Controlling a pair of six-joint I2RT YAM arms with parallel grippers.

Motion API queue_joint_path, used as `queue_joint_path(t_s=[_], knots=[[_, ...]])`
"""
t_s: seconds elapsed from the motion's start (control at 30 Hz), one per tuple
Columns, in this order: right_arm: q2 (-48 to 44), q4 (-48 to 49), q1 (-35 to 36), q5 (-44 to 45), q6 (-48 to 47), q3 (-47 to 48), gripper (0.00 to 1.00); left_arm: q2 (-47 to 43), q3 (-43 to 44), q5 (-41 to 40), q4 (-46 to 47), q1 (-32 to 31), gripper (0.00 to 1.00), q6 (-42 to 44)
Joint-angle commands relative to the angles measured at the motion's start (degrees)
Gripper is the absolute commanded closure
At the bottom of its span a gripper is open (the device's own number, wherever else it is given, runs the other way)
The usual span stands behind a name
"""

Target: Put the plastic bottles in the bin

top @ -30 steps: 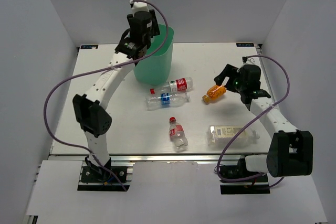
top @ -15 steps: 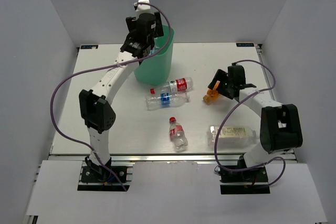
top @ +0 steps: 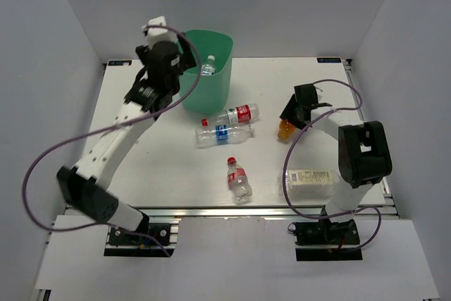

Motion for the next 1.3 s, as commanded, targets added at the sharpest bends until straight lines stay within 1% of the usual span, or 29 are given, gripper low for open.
queue_joint_path(t_s=[0.0,0.03,0.07,0.1,0.13,0.17,0.2,0.23,0.27,0.33,0.37,0.4,0.5,0.53,0.57,0.6,0.63,0.67,0.7,0.73,0.77,0.8,0.83,0.87,0.9,0.93,1.0,1.1,1.27], knots=[[1.05,-0.81,0.34,1.18,-2.31,4.09,0.45,-12.49,-14.42,-2.60,3.51,1.00,0.02,-6.22],[0.96,-0.90,0.34,0.47,-3.19,5.92,0.54,-14.95,-17.36,-2.43,4.03,1.18,0.02,-7.36],[0.01,-0.12,0.43,-1.62,-5.81,6.64,0.60,-18.98,-19.82,-1.30,3.87,1.79,0.02,-9.64],[-0.70,0.67,0.78,-2.77,-7.40,7.43,0.64,-20.58,-24.02,-0.50,3.60,1.97,0.02,-10.53],[-1.58,1.38,1.04,-3.92,-9.07,9.79,0.66,-22.17,-26.07,0.12,3.25,2.14,0.02,-11.41],[-3.06,2.25,1.39,-7.23,-13.53,11.64,0.69,-24.36,-27.83,1.60,2.90,2.32,0.02,-12.81],[-3.60,2.79,2.18,-9.09,-15.22,13.92,0.70,-25.16,-29.50,2.05,2.64,2.32,0.02,-13.35],[-3.95,3.31,2.71,-10.94,-16.89,19.07,0.70,-25.78,-32.39,2.32,2.37,2.32,0.02,-14.92],[-4.39,4.19,3.59,-16.27,-20.56,21.74,0.70,-26.83,-33.72,2.58,2.54,2.41,0.02,-15.54],[-4.40,8.49,7.18,-19.21,-24.10,26.57,0.70,-27.45,-37.23,4.95,4.21,2.41,0.02,-15.72],[-3.61,9.63,8.76,-19.74,-26.29,31.12,0.70,-27.72,-37.86,5.74,4.39,2.41,0.02,-15.99],[-3.00,13.21,11.65,-19.75,-29.45,33.34,0.70,-27.81,-38.47,7.49,4.30,2.41,0.02,-16.25],[0.51,18.86,15.53,-21.15,-31.50,39.85,0.69,-27.37,-39.88,8.12,2.99,2.41,0.02,-17.92],[1.66,23.40,16.16,-22.02,-31.59,41.09,0.68,-27.28,-40.23,8.64,1.94,2.41,0.02,-18.53],[4.10,25.36,16.77,-22.55,-31.85,42.40,0.68,-27.19,-40.93,9.17,1.50,2.41,0.02,-18.97],[5.61,27.21,18.00,-22.82,-32.03,45.46,0.65,-26.93,-41.55,9.96,1.49,2.41,0.02,-19.15],[7.36,29.23,18.62,-23.61,-32.72,47.49,0.61,-26.58,-42.17,13.19,2.01,2.41,0.02,-18.37],[11.29,29.42,19.15,-24.40,-33.51,50.04,0.59,-26.14,-42.78,14.52,2.28,2.41,0.02,-18.10],[13.34,29.42,20.20,-24.41,-33.87,55.20,0.58,-25.53,-42.87,16.19,3.15,2.41,0.02,-17.49],[15.53,29.33,20.73,-24.32,-33.87,57.77,0.58,-24.04,-43.05,19.51,3.94,2.41,0.02,-14.79],[19.47,28.64,21.08,-24.49,-34.05,60.23,0.57,-23.24,-43.05,20.68,4.82,2.41,0.02,-13.28],[21.07,28.11,21.52,-24.32,-33.88,64.70,0.55,-22.37,-43.05,22.17,6.75,2.41,0.02,-11.87],[22.48,27.84,21.70,-24.14,-32.57,66.22,0.52,-20.27,-42.96,25.14,7.98,2.41,0.02,-8.29],[24.41,28.01,21.70,-24.40,-32.03,67.19,0.47,-19.12,-42.61,26.65,9.21,2.41,0.02,-6.60],[24.69,28.19,21.70,-24.32,-31.59,67.90,0.34,-18.06,-41.83,29.19,10.36,2.41,0.02,-5.02],[24.87,28.45,21.70,-23.88,-31.24,67.90,0.28,-16.83,-40.95,31.74,10.54,2.32,0.02,-1.52],[24.61,28.37,21.79,-23.70,-31.58,67.99,0.11,-14.63,-39.54,39.82,12.20,2.32,0.02,1.57],[22.50,26.52,21.70,-23.09,-33.78,67.82,0.11,-14.10,-39.01,45.20,14.67,1.97,0.02,7.29],[12.32,26.96,21.53,-22.04,-36.51,58.87,0.11,-11.30,-35.24,50.65,11.26,0.39,0.02,16.96]])
